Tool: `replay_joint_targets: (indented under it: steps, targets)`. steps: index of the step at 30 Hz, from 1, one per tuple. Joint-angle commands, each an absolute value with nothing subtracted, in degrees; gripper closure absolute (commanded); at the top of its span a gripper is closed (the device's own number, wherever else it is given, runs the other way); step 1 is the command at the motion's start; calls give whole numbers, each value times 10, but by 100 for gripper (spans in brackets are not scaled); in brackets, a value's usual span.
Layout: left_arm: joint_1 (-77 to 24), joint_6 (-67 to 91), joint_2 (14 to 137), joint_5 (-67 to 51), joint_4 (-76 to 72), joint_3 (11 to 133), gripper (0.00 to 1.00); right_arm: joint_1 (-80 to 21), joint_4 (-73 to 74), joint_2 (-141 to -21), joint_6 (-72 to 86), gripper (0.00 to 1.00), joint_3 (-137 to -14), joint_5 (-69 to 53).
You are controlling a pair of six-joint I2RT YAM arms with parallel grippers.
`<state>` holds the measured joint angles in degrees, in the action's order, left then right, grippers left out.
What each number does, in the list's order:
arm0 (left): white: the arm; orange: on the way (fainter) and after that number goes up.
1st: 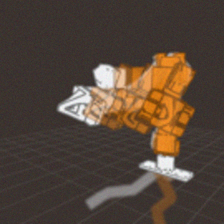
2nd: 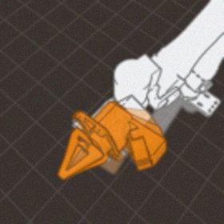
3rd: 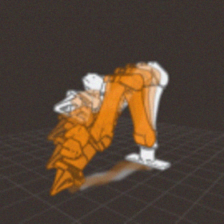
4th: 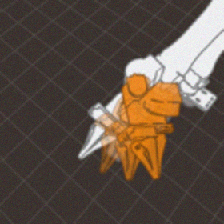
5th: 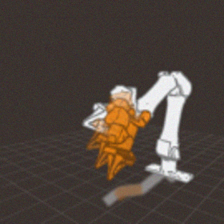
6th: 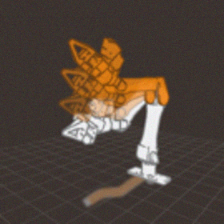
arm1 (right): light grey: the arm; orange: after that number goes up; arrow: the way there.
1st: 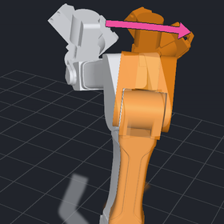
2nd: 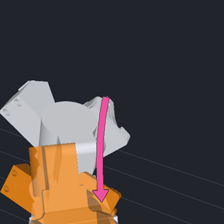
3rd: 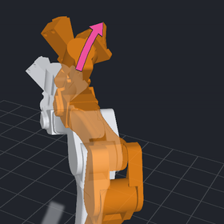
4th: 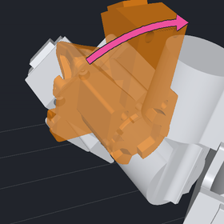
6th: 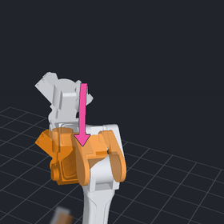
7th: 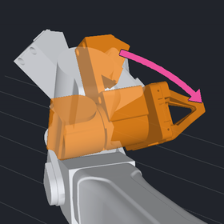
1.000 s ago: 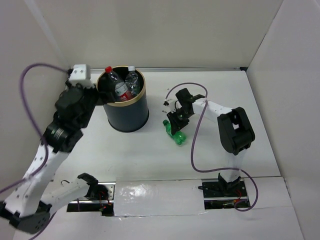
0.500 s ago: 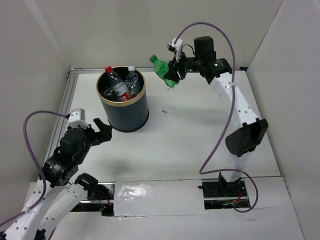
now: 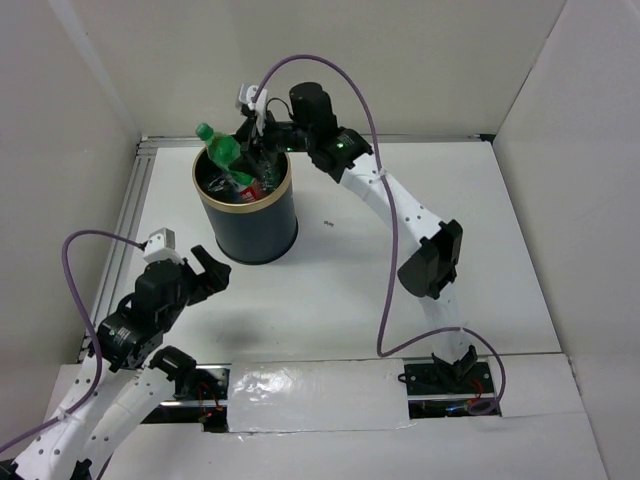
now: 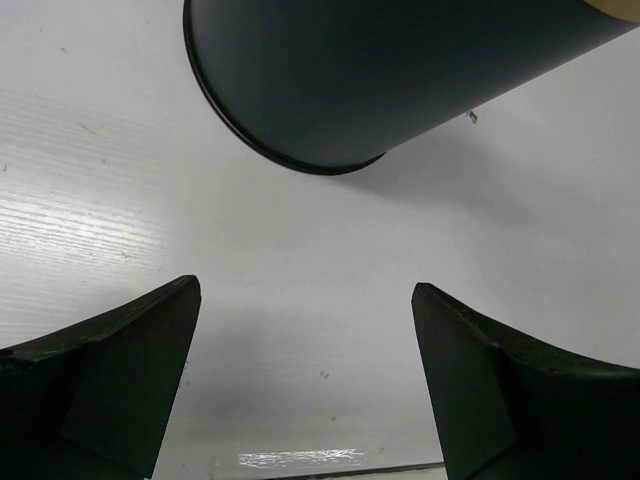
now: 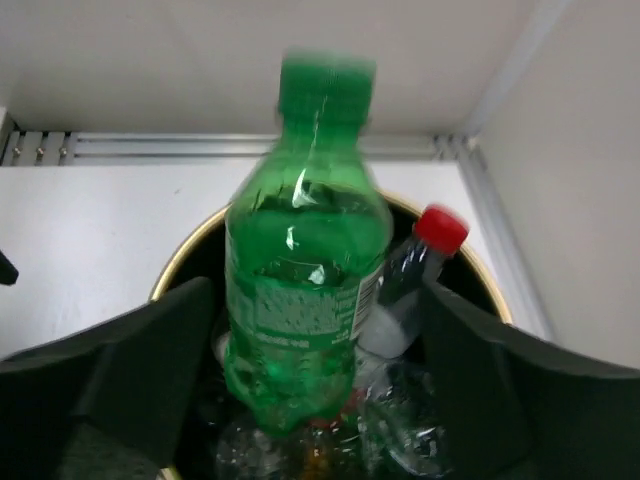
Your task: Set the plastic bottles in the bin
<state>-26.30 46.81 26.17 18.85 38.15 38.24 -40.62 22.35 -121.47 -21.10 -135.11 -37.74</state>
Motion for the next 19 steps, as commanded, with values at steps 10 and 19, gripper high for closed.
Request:
replay_joint_targets:
  steps: [10, 19]
  targets:
    - [-263, 411, 299, 132, 288, 398, 0, -323, 243, -1056, -136, 0, -1275, -182]
    - [-268, 325, 348, 22, 175, 387, 0, -240, 210, -821, -121, 0, -822, 118]
